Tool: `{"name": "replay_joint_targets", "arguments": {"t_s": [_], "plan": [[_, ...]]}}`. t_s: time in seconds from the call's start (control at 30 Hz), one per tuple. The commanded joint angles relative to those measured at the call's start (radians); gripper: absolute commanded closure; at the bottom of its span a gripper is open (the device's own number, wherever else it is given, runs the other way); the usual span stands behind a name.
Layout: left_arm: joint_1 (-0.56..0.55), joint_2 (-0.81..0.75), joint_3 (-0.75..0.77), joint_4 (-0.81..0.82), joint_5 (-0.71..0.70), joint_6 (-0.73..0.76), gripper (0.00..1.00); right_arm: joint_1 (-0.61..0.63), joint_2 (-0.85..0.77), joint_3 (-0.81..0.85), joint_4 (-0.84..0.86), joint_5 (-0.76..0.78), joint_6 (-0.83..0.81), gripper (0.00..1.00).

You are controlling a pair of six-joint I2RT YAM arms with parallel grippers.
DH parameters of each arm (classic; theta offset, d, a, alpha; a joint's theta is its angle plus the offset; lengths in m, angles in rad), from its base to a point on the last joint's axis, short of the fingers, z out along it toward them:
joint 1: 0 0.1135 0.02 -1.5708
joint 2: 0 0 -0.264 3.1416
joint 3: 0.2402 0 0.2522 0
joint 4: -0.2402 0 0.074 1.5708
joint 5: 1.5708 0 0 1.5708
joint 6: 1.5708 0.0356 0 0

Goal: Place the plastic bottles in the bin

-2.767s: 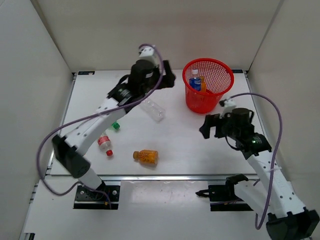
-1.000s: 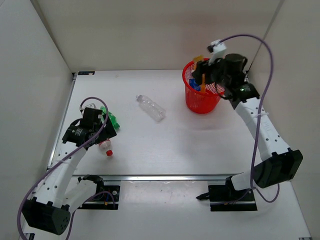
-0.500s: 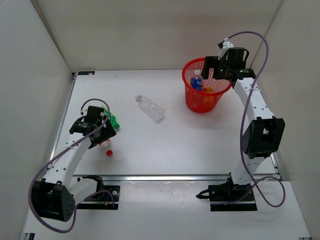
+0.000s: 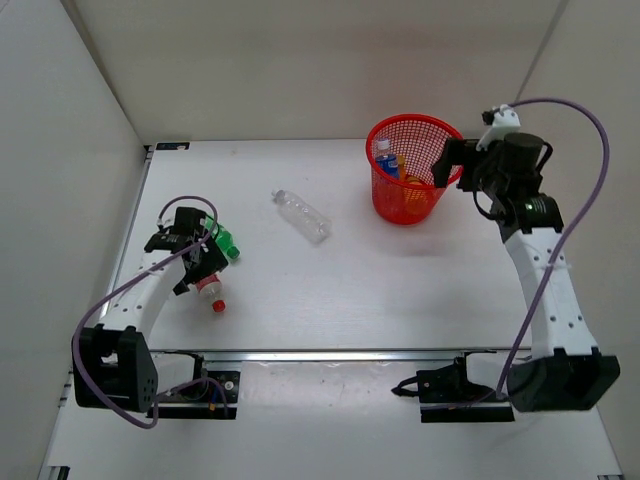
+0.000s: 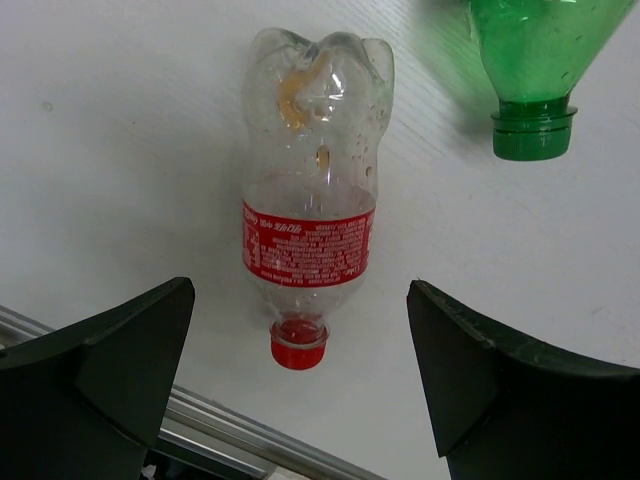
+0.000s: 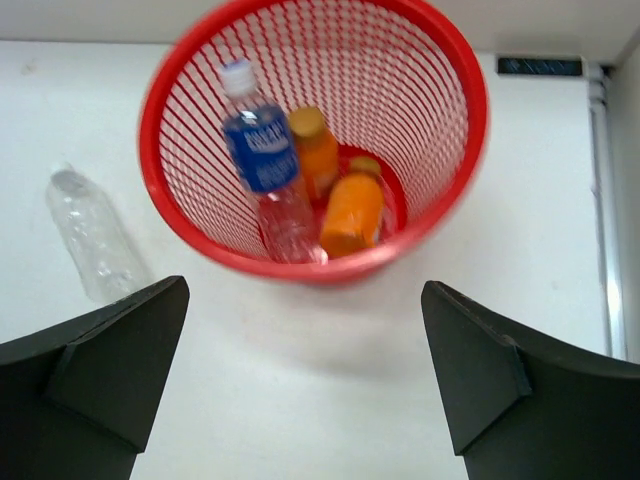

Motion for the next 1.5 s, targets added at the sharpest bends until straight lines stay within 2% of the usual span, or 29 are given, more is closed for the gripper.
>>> {"name": "replay_joint_targets", "arguments": {"t_s": [0.0,0.07,0.17,0.37,0.47,0.53,0.63,0.73,0.77,0.9,0.97,1.03,1.07,1.17,1.27,1.3,1.33,1.37,1.47], "plan": [[0.008,0.021,-0.006,0.059,-0.005,-0.003,0.01,-0.03,-0.113,-0.095,-0.027,0.061,0.02,0.01],[0.011,0.043,-0.018,0.086,0.006,-0.009,0.01,-0.032,-0.179,-0.141,-0.054,0.089,0.02,0.01],[0.019,0.078,-0.03,0.128,0.0,-0.014,0.01,-0.098,-0.277,-0.22,-0.082,0.081,0.04,0.0],[0.02,0.189,-0.038,0.192,0.011,-0.023,0.03,-0.179,-0.406,-0.246,-0.11,0.057,0.058,0.0],[0.016,0.23,-0.036,0.191,0.0,-0.017,0.22,-0.179,-0.415,-0.241,-0.13,0.092,0.056,0.0],[0.017,0.235,-0.03,0.174,-0.011,-0.026,0.46,-0.175,-0.42,-0.244,-0.143,0.098,0.047,0.0],[-0.018,0.174,-0.001,0.11,-0.046,-0.035,0.66,-0.175,-0.415,-0.243,-0.139,0.1,0.047,0.0],[-0.096,0.039,0.074,0.015,-0.106,-0.048,0.72,-0.17,-0.411,-0.244,-0.142,0.107,0.05,0.01],[-0.108,-0.016,0.091,-0.017,-0.113,-0.049,0.7,-0.176,-0.406,-0.246,-0.149,0.123,0.041,0.01],[-0.168,-0.116,0.253,-0.006,0.0,-0.02,0.73,-0.187,-0.42,-0.274,-0.148,0.129,0.044,0.01],[-0.246,-0.098,0.318,0.08,0.064,0.0,0.76,-0.197,-0.42,-0.29,-0.149,0.13,0.05,0.01],[-0.382,-0.054,0.413,0.195,0.098,0.033,0.78,-0.21,-0.432,-0.31,-0.15,0.141,0.046,0.01],[-0.404,0.01,0.443,0.265,0.127,0.078,0.77,-0.213,-0.435,-0.318,-0.146,0.152,0.052,0.01],[-0.524,0.248,0.702,0.33,0.185,0.161,0.72,-0.216,-0.467,-0.369,-0.143,0.201,0.066,0.01],[-0.593,0.481,1.05,0.399,0.179,0.224,0.7,-0.214,-0.501,-0.401,-0.166,0.242,0.073,0.01],[-0.602,0.57,1.118,0.404,0.187,0.228,0.7,-0.214,-0.509,-0.407,-0.172,0.248,0.073,0.0],[-0.607,0.668,1.252,0.403,0.231,0.233,0.68,-0.217,-0.512,-0.425,-0.186,0.264,0.076,0.01],[-0.616,0.702,1.349,0.418,0.245,0.228,0.67,-0.216,-0.529,-0.427,-0.197,0.265,0.078,0.01],[-0.601,0.819,1.413,0.557,0.265,0.141,0.67,-0.216,-0.541,-0.447,-0.203,0.275,0.083,0.01]]}}
